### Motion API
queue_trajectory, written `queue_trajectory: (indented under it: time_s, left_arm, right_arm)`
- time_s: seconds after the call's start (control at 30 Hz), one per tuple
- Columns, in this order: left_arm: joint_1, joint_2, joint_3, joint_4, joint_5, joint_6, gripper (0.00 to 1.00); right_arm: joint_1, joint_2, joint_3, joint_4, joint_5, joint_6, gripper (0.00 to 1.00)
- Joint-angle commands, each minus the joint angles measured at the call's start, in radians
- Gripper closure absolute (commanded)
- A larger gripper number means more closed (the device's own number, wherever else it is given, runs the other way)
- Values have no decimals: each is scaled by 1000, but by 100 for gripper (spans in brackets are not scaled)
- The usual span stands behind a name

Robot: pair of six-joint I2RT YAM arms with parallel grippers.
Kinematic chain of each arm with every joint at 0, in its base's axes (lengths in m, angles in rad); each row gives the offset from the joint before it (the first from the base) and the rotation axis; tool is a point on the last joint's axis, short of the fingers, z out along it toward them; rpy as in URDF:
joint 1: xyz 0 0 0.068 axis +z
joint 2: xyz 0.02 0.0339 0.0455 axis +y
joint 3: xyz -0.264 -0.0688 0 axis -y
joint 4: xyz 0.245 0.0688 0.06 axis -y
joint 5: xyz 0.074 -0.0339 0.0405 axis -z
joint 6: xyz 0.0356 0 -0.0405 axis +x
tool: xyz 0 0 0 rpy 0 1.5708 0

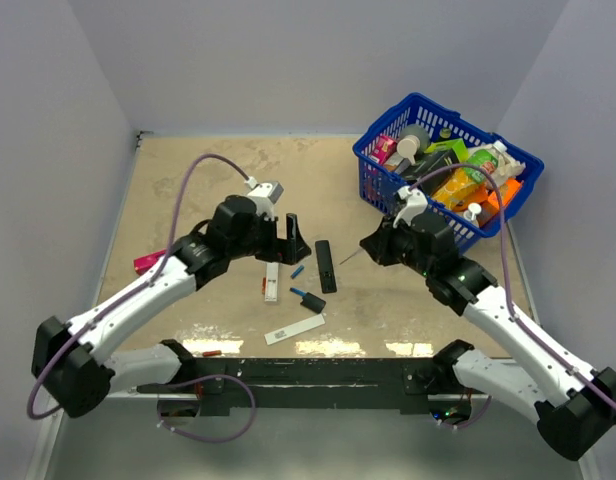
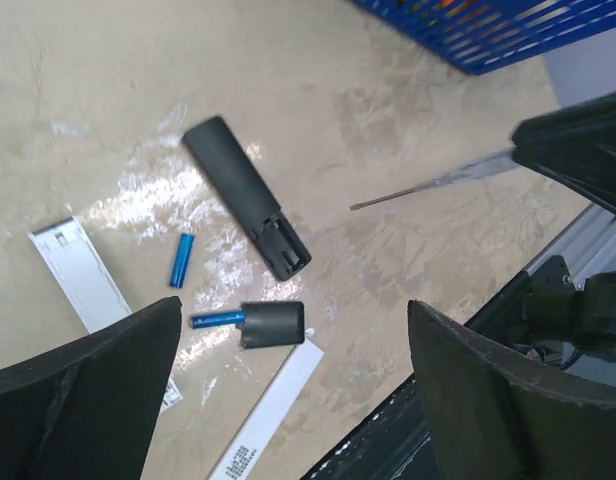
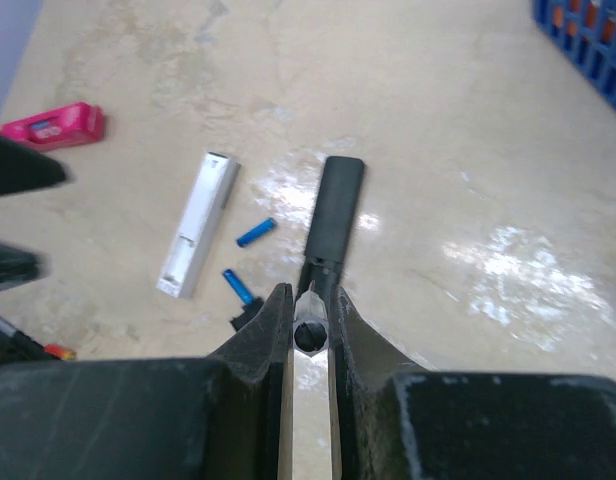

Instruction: Unload the batteries from the remote control

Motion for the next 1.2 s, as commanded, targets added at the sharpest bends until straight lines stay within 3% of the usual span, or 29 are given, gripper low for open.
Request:
queue_trajectory:
  time_s: [0.0, 0.1, 0.3, 0.5, 0.73, 0.93, 1.17]
  left_arm:
    - [2, -126, 52, -93, 0, 116, 0]
    - [2, -212, 50, -150, -23, 165, 0]
    - [2, -387, -54, -154, -101, 253, 0]
    - [1, -515, -155, -130, -117, 281, 0]
    - [1, -696, -229, -48, -77, 284, 0]
    - [1, -740, -231, -61, -94, 256, 0]
    - [1, -753, -240, -58, -104, 253, 0]
  right_arm:
    - [1, 57, 138, -322, 88, -60, 97]
    - [1, 77, 197, -448, -21, -74, 96]
    - [1, 152, 278, -509, -164, -89, 91]
    - [1, 421, 352, -504, -181, -119, 85]
    - [1, 597, 385, -406, -29, 2, 73]
    - [1, 662, 361, -305, 37, 93, 72]
    - [1, 569, 346, -257, 51, 75, 58]
